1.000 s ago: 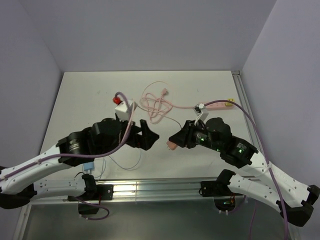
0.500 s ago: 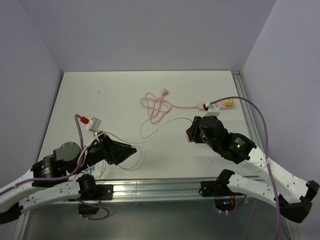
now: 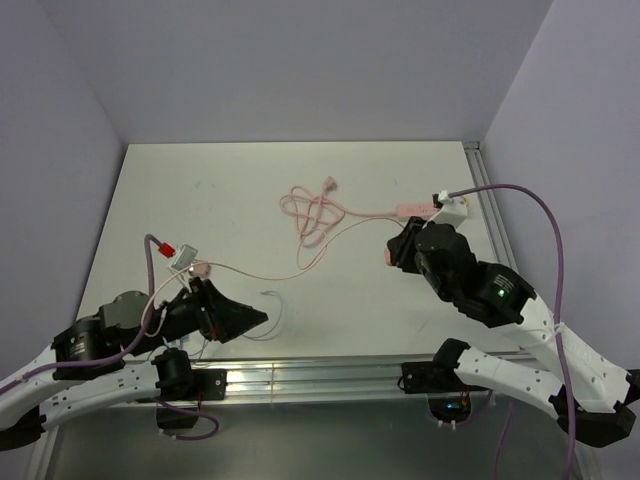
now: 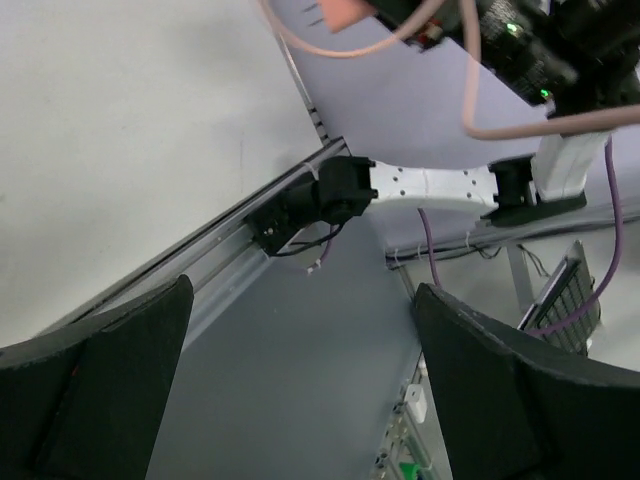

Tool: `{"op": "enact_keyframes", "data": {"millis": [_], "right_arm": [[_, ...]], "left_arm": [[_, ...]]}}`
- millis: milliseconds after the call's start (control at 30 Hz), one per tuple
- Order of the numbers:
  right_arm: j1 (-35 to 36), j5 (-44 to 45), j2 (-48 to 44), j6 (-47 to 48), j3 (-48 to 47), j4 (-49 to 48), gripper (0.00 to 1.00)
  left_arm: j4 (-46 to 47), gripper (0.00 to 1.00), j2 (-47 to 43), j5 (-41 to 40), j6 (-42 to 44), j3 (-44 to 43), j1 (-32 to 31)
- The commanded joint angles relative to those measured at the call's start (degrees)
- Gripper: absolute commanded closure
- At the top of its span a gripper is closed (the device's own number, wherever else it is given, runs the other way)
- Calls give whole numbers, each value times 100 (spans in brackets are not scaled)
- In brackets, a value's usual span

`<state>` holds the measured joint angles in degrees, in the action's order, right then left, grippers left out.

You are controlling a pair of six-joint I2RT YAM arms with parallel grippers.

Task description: Insert the plug

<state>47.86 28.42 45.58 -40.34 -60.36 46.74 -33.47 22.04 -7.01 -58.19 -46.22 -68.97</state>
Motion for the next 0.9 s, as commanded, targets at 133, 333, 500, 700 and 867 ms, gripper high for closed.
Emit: {"op": "enact_keyframes", "data": {"millis": [133, 333, 500, 700, 867], "right_arm": [[-22, 577, -726, 360, -555, -762, 100], [-57, 2050, -270, 36, -1712, 463, 100], [-83, 3318, -181, -64, -2515, 987, 100], [-154, 4203, 64, 105, -3445, 1494, 100], [-224, 5076, 3, 772, -3807, 1400, 100]], "left_arm": [[-2528, 1, -245, -1812, -1878, -115, 15], [-2594, 0, 10, -1814, -2142, 147, 15], [-3963, 0, 344, -2208, -3521, 262, 15], [-3973, 0, 722, -2252, -3479, 165, 15], [-3676, 1, 722, -2192, -3489, 621, 15]]}}
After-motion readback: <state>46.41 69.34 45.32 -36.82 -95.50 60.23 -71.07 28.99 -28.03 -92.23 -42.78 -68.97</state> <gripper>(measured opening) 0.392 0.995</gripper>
